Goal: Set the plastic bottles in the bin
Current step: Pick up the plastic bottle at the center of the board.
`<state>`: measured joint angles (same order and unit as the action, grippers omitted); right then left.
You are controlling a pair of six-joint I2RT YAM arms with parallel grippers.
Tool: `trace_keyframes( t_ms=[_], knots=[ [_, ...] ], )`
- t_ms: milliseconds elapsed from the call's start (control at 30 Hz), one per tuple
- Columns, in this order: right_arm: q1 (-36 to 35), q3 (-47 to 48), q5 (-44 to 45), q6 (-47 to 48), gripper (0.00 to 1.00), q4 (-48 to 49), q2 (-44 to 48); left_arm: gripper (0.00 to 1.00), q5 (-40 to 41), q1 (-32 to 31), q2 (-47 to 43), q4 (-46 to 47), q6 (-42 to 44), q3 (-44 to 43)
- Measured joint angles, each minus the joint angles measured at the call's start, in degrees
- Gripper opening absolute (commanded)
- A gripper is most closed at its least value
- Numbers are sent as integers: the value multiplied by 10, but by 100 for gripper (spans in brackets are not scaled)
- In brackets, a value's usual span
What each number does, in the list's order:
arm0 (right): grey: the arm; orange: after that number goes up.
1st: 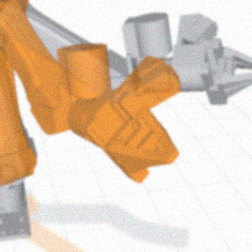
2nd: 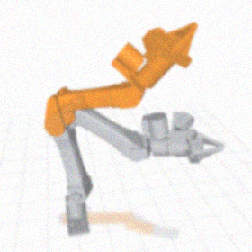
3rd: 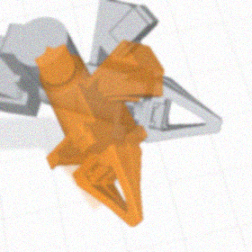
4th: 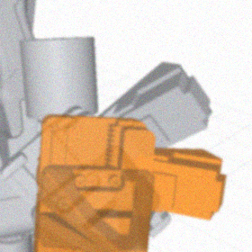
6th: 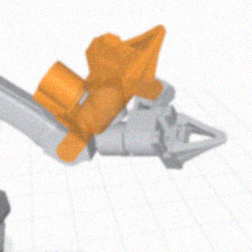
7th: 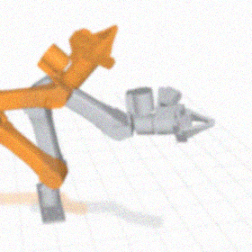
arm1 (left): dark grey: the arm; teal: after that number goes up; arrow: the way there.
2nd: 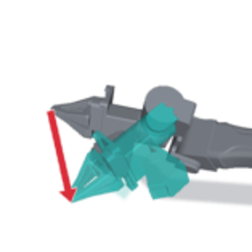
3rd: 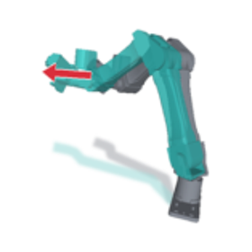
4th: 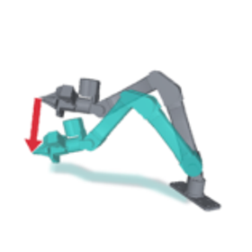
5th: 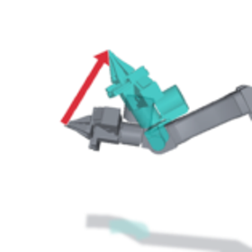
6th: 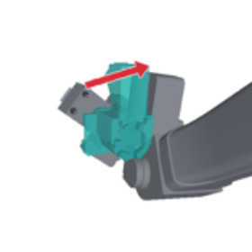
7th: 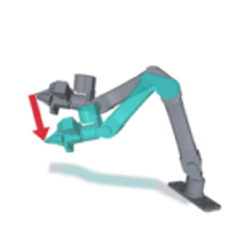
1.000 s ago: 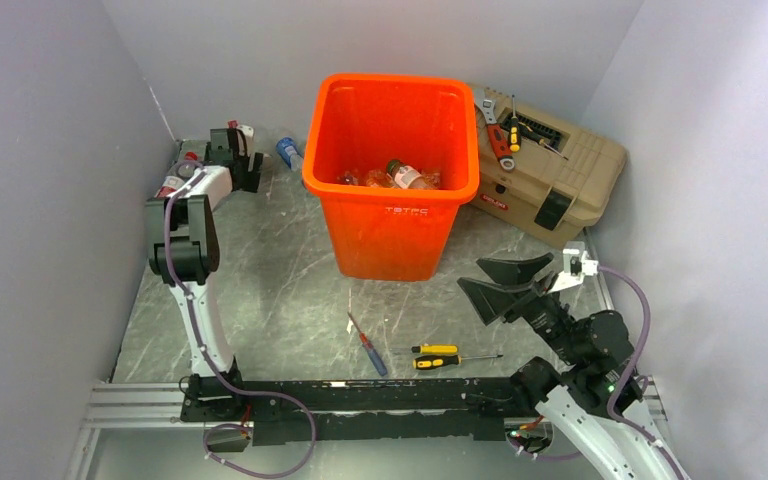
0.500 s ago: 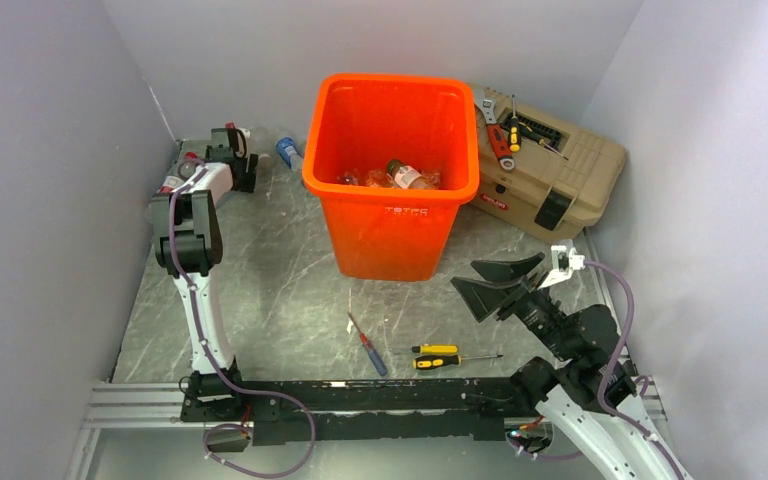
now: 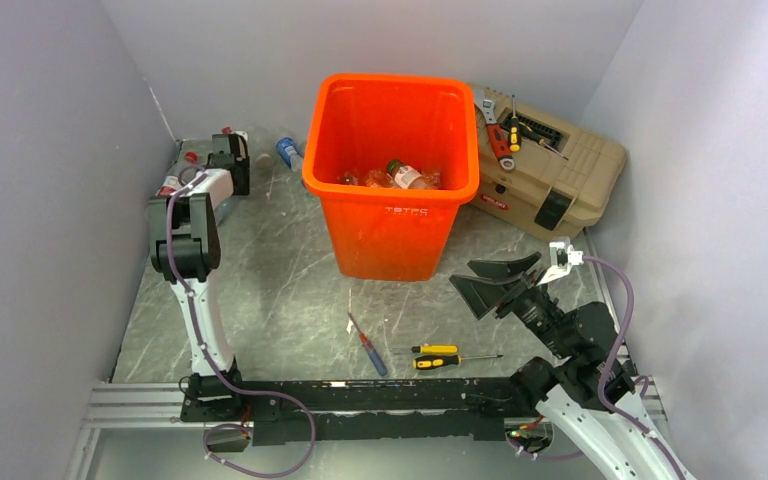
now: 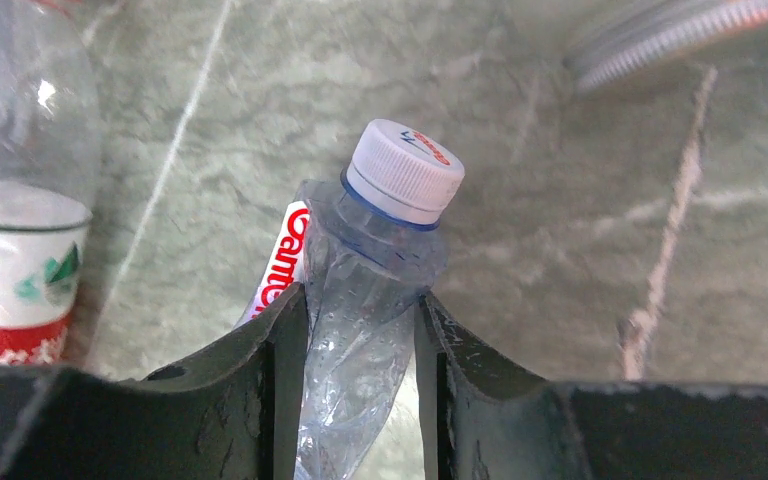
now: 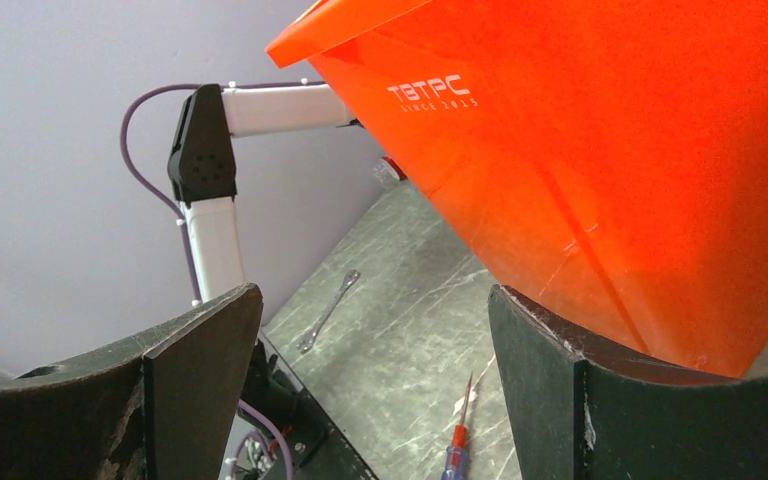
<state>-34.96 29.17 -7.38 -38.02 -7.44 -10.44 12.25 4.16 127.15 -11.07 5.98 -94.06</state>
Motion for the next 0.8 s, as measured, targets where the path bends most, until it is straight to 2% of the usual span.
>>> trace_keyframes(
  t_ms=[167, 200, 367, 500, 667, 800],
  knots=[
    [0, 0, -1, -16, 87, 2, -2, 2, -4, -17, -48, -10, -37, 58],
    [0, 0, -1, -18, 87, 2, -2, 0, -6, -19, -57, -14, -44, 68],
    [0, 6, -1, -28, 87, -7, -3, 0, -13, -31, -132, -49, -83, 129],
    [0, 27, -1, -27, 88, -27, -4, 0, -20, -31, -230, -72, -112, 164],
    [0, 63, -3, -13, 89, -34, -13, 0, -20, -32, -402, -78, -152, 208],
    [0, 121, -18, 12, 89, -40, -62, 0, -24, -34, -527, -88, -178, 204]
  ],
)
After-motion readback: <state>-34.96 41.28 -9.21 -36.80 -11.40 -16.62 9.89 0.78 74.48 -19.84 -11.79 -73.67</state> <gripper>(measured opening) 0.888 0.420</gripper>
